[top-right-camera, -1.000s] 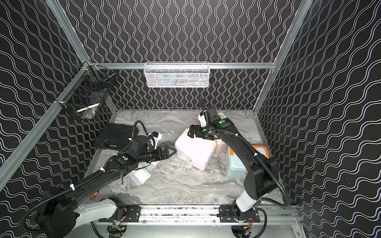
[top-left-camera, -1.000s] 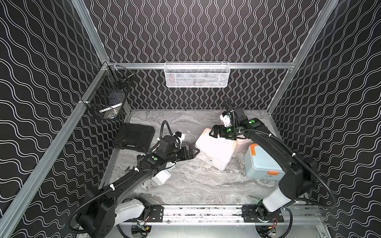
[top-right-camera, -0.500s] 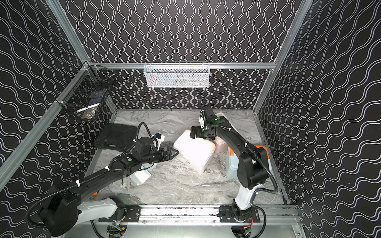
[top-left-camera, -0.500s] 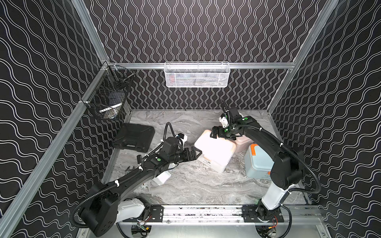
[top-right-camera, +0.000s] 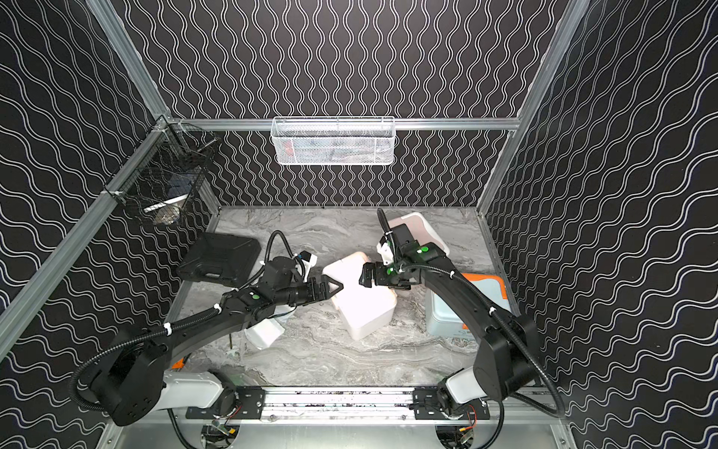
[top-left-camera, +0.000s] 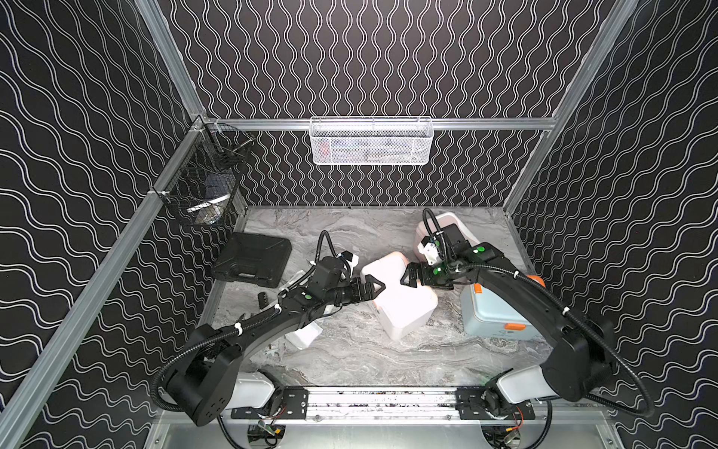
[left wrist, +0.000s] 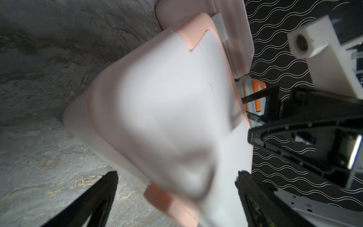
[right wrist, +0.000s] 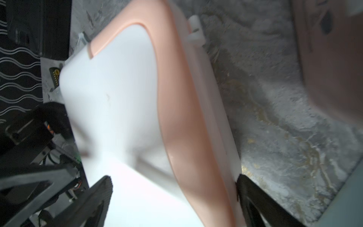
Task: Open first aid kits and take out gauze
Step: Adjust the first aid kit at the center of the board, then open the fastener of the first aid kit.
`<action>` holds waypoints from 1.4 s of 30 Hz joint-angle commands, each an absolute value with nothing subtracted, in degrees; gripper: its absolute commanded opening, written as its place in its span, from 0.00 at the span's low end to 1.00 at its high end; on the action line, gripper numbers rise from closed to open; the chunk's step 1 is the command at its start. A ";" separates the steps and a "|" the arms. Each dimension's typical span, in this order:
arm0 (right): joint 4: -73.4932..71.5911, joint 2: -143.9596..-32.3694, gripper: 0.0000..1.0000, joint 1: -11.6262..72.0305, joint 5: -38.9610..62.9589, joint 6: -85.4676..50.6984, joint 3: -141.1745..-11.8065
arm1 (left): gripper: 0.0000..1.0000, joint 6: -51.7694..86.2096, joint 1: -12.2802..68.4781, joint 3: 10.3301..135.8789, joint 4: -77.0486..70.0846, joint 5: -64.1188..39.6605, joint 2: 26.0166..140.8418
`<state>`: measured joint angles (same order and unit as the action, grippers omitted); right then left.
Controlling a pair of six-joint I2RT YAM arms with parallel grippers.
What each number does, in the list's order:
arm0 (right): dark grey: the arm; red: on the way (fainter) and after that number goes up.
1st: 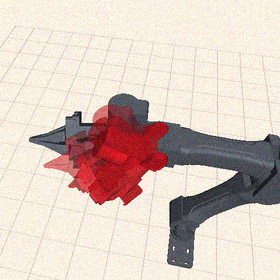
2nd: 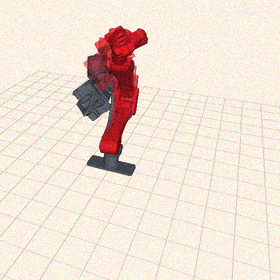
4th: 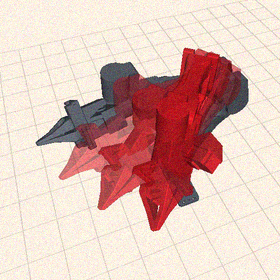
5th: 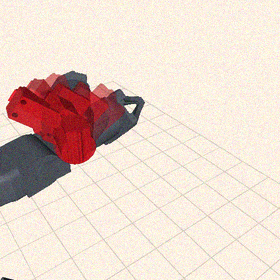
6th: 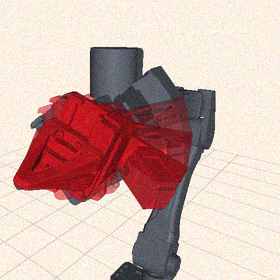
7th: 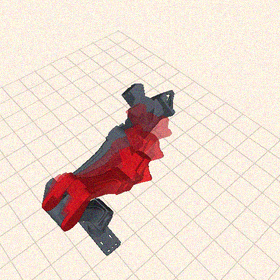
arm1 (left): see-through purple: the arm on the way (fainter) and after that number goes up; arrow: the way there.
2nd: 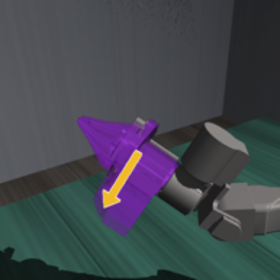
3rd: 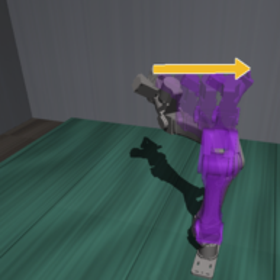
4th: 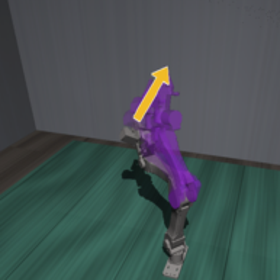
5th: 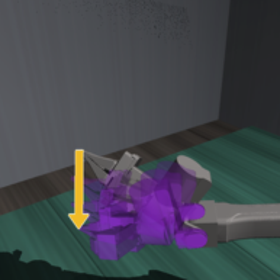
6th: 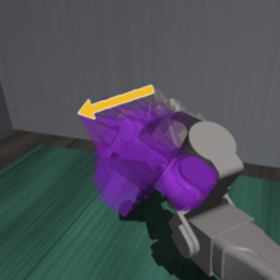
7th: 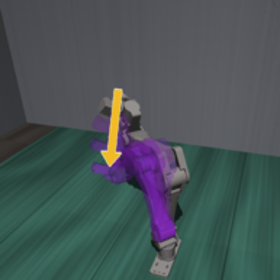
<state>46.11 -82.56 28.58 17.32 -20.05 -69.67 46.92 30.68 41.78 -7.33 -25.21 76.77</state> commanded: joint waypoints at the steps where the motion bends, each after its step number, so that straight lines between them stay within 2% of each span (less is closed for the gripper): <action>1: 45.10 -79.26 1.00 30.23 19.76 -22.54 -66.99 | 0.99 48.72 30.81 42.43 -11.44 -27.55 77.21; 12: 47.38 -73.10 1.00 32.17 10.46 -26.15 -62.43 | 0.99 52.81 37.43 41.75 -18.50 -33.41 81.07; 23: 53.60 -72.16 1.00 33.40 0.78 -25.93 -69.71 | 0.99 53.60 36.96 36.04 -21.22 -33.33 76.42; 28: 52.85 -72.86 0.96 37.50 0.41 -25.75 -72.13 | 0.99 60.14 36.26 32.03 -32.52 -36.48 77.05; 33: 51.46 -75.76 0.81 41.20 3.60 -26.06 -72.53 | 0.99 67.86 35.45 29.23 -49.53 -39.51 82.28; 39: 50.20 -78.34 0.48 42.10 4.57 -27.64 -69.21 | 0.98 72.17 34.99 28.52 -58.98 -40.46 85.87; 42: 50.45 -79.26 0.45 42.10 3.73 -28.11 -67.43 | 0.98 72.45 35.07 28.39 -59.69 -40.65 85.20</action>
<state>48.80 -78.24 41.95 3.84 -26.59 -68.93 69.95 35.11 28.34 -50.09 -38.79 85.58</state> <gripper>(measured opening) 0.451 0.978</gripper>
